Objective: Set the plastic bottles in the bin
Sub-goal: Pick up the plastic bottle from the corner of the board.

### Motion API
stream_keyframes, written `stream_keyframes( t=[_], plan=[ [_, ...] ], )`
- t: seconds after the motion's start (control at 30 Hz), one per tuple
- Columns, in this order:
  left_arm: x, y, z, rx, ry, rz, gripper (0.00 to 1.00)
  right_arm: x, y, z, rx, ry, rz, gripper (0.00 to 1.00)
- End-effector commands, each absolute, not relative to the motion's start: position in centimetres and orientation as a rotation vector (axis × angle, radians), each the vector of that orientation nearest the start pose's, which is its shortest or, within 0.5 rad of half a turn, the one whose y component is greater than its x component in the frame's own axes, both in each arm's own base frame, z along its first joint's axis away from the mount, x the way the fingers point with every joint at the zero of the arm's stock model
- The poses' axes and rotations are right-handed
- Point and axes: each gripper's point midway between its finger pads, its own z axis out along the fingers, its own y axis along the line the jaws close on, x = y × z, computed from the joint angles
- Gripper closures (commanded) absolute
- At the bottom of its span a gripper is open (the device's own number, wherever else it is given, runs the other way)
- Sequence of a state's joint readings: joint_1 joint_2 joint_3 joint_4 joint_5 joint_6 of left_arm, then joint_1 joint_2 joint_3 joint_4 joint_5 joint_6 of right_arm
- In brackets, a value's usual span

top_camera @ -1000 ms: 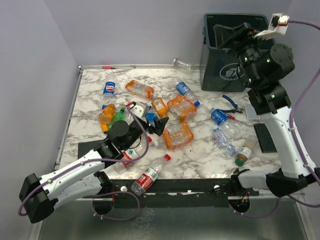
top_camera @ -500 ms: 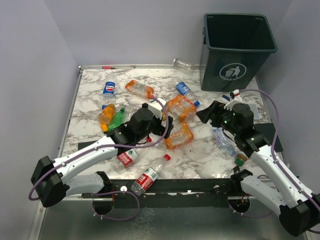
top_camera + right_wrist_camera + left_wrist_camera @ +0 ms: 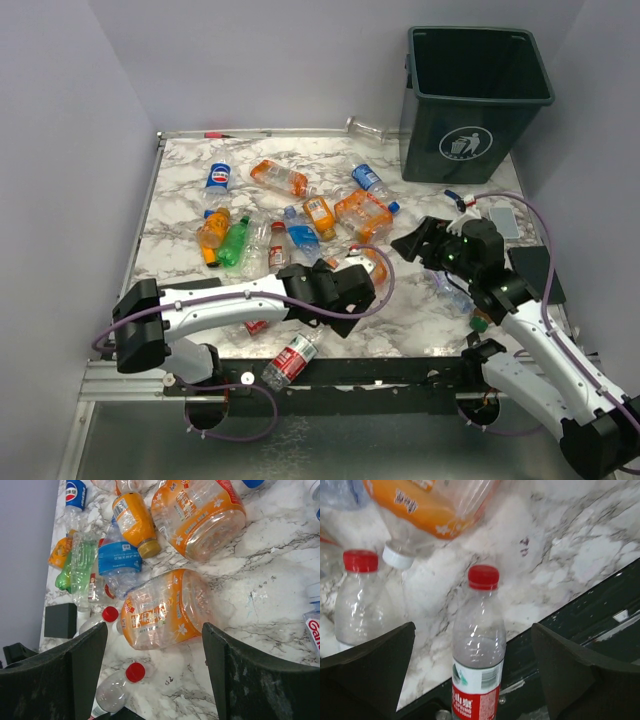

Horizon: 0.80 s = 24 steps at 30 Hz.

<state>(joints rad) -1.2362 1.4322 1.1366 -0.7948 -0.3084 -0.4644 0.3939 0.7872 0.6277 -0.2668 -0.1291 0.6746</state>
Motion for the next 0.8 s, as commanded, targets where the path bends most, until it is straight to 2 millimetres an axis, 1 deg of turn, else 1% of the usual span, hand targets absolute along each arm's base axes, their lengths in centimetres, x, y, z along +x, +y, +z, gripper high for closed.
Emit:
stream_keyframes(
  t=[0.0, 0.1, 0.2, 0.3, 0.5, 0.77],
  plan=[
    [12.3, -23.9, 10.9, 0.766, 2.559, -0.022, 0.01, 24.2, 16.0, 18.7, 0.202, 2.104, 0.832, 0.2],
    [10.9, -23.4, 8.9, 0.753, 2.632, -0.048, 0.01, 23.9, 16.0, 18.2, 0.209, 2.109, 0.841, 0.2],
    [9.6, -23.4, 7.5, 0.728, 2.681, -0.113, 0.01, 23.6, 15.9, 17.8, 0.213, 2.111, 0.844, 0.2],
    [8.8, -23.3, 6.7, 0.739, 2.703, -0.134, 0.01, 23.3, 15.8, 17.5, 0.214, 2.115, 0.843, 0.2],
    [7.1, -23.7, 6.2, 0.824, 2.71, -0.178, 0.01, 22.9, 15.8, 17.4, 0.211, 2.116, 0.851, 0.19],
    [6.1, -21.7, 3.9, 0.818, 2.768, -0.118, 0.01, 22.7, 15.7, 17.7, 0.208, 2.107, 0.853, 0.2]
  ],
)
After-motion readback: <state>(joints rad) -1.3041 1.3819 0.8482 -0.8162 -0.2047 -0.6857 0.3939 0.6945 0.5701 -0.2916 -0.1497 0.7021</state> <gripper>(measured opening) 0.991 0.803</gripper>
